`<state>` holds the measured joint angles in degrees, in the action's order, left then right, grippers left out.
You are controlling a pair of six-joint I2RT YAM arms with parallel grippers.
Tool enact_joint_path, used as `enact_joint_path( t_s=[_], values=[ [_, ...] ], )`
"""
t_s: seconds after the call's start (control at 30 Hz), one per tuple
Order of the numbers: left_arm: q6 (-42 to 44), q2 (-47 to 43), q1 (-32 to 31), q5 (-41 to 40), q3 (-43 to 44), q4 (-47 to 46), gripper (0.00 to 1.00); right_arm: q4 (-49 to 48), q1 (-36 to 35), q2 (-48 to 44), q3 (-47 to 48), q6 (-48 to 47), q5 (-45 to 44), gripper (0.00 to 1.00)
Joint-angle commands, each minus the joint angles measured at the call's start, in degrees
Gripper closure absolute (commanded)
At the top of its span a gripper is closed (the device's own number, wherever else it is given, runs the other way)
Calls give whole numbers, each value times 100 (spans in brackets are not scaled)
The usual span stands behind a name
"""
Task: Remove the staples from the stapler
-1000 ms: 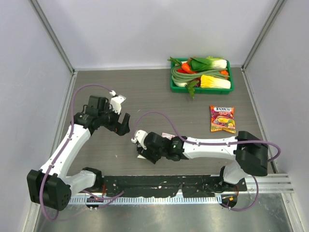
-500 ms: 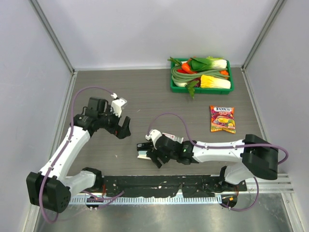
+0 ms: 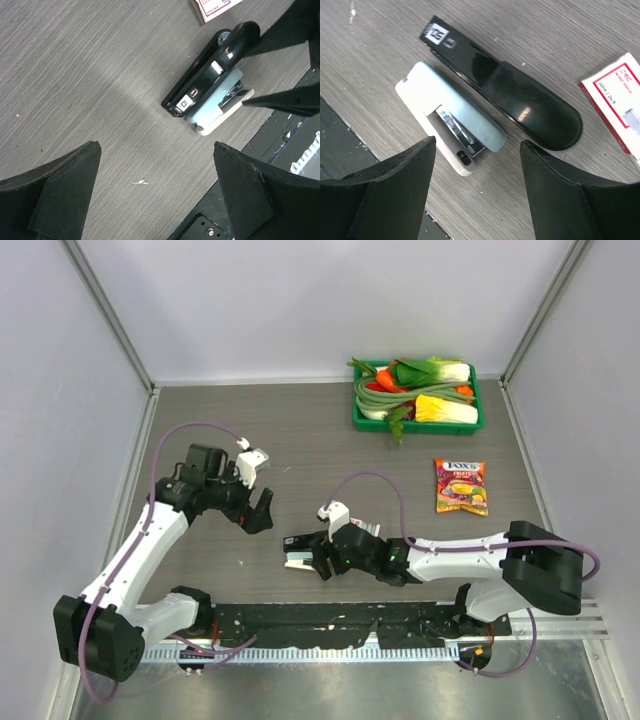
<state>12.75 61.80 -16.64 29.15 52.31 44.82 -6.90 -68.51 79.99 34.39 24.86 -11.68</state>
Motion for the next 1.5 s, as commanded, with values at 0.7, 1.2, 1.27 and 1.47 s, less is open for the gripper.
enact_joint_path(
  t_s=[0.7,1.2,1.27,1.47],
  values=[
    [588,139,-2414,-1491,-213,62,0,-224,-1173,404,-257,379,-1372,42],
    [194,25,-2414,-1535,190,282,0,-155,-1182,193,-30,248,-1442,83],
    [79,-10,-2405,-1587,436,326,0,-58,-1182,-8,128,169,-1433,84],
    [-326,-141,-2133,-1605,972,300,0,320,-1209,-641,664,-7,-1372,85]
  ],
)
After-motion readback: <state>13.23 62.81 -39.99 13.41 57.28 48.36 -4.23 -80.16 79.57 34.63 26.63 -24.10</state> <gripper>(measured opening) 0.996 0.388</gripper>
